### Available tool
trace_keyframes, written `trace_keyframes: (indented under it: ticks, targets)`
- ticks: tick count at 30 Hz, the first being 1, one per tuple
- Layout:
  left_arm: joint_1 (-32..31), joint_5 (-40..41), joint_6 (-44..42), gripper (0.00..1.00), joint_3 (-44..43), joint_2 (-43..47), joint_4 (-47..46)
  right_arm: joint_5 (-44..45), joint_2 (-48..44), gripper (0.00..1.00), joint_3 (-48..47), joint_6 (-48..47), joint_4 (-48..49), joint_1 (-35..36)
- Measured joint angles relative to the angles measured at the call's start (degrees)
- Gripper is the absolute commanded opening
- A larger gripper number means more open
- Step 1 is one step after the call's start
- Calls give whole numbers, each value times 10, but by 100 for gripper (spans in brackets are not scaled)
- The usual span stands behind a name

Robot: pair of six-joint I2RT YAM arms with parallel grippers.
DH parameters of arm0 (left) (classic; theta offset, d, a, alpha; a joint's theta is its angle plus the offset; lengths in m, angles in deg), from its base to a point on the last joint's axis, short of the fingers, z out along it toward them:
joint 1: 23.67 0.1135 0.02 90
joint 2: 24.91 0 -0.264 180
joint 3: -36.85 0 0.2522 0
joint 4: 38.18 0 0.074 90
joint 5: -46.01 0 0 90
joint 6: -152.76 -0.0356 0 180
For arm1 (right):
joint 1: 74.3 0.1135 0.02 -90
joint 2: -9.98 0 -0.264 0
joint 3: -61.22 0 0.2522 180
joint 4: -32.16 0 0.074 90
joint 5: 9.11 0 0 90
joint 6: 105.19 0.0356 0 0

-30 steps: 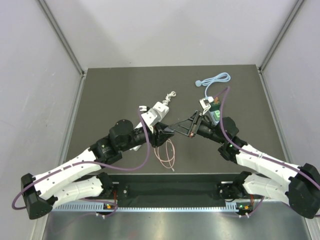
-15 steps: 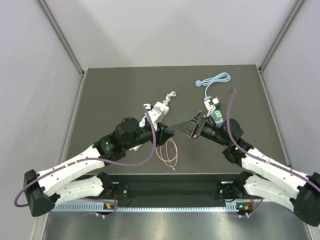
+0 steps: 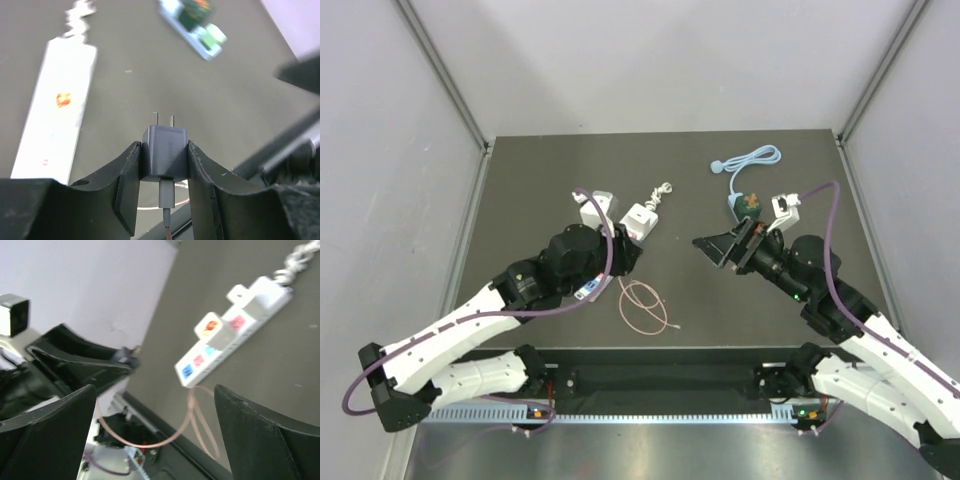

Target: Insert the plug

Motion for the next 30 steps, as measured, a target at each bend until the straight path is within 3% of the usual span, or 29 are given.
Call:
trace_keyframes:
  ticks: [6,14,23,30]
  targets:
    - [45,98,153,0,-75,-16,145,76,-15,100,-42,-31,-130,0]
    - [270,31,264,0,-80,-20,270,121,-43,100,-40,-42,-217,-1]
    - [308,46,351,0,-144,-151,414,167,-38,100,-40,-51,-270,-1]
    - [384,0,388,0,-118,-161,418,166,-10,100,-45,-65,-289,-1]
